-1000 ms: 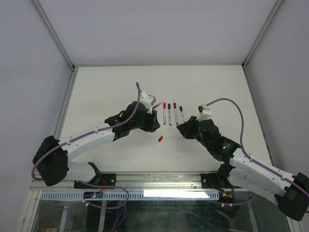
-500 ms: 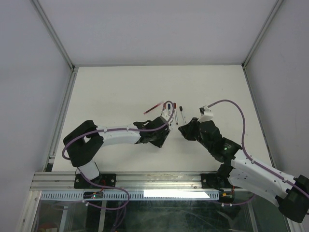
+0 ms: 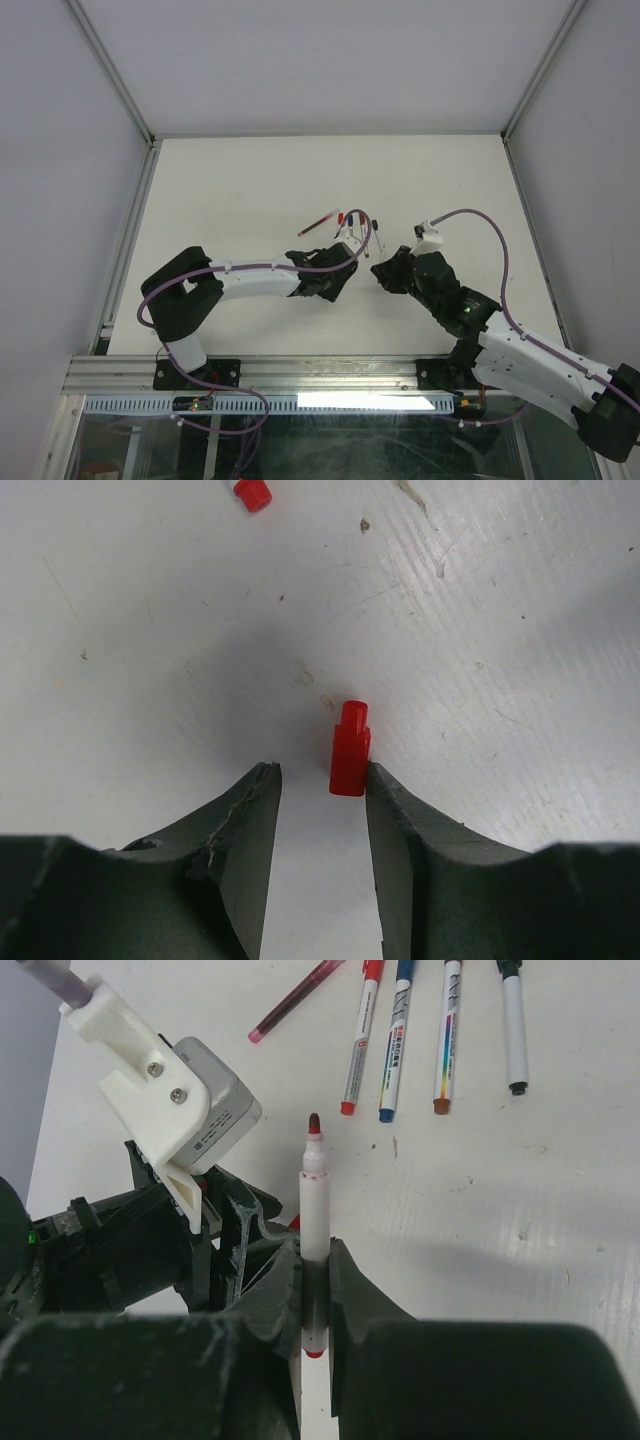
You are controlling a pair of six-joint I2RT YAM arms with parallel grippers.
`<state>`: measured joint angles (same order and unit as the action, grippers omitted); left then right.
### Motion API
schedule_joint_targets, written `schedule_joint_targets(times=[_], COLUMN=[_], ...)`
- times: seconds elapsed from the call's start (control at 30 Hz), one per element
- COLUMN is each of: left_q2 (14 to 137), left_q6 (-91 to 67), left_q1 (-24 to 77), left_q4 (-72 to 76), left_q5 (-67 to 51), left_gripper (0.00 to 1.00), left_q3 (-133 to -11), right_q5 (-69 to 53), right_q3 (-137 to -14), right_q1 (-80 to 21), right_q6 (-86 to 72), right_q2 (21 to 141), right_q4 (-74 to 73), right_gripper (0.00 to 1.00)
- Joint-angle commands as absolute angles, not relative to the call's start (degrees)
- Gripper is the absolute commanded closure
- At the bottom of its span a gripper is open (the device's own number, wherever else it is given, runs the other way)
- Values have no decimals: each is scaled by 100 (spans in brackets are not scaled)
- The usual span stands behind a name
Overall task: Insert the pens into the pen caps
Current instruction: Insert the pen cap onto the pen.
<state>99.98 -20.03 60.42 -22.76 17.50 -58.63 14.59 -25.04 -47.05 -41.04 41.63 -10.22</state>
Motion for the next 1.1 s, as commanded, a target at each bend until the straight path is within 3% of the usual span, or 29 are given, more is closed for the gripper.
schedule_joint_targets(times=[0.0, 1.07], left_q2=[10052, 9650], left_q6=[-1968, -1866], left_q1=[6083, 5803], left_q4=[-2432, -2127], left_q5=[2000, 1835], left_gripper=[59, 56], left_q3=[-5909, -5417], right_q5=[1579, 1405], right_q3=[-2526, -2515], right_q1=[-4693, -4683], right_q6=[-4183, -4306], right_q2=[4120, 4239], right_q4=[-767, -594], right_gripper=[100, 100])
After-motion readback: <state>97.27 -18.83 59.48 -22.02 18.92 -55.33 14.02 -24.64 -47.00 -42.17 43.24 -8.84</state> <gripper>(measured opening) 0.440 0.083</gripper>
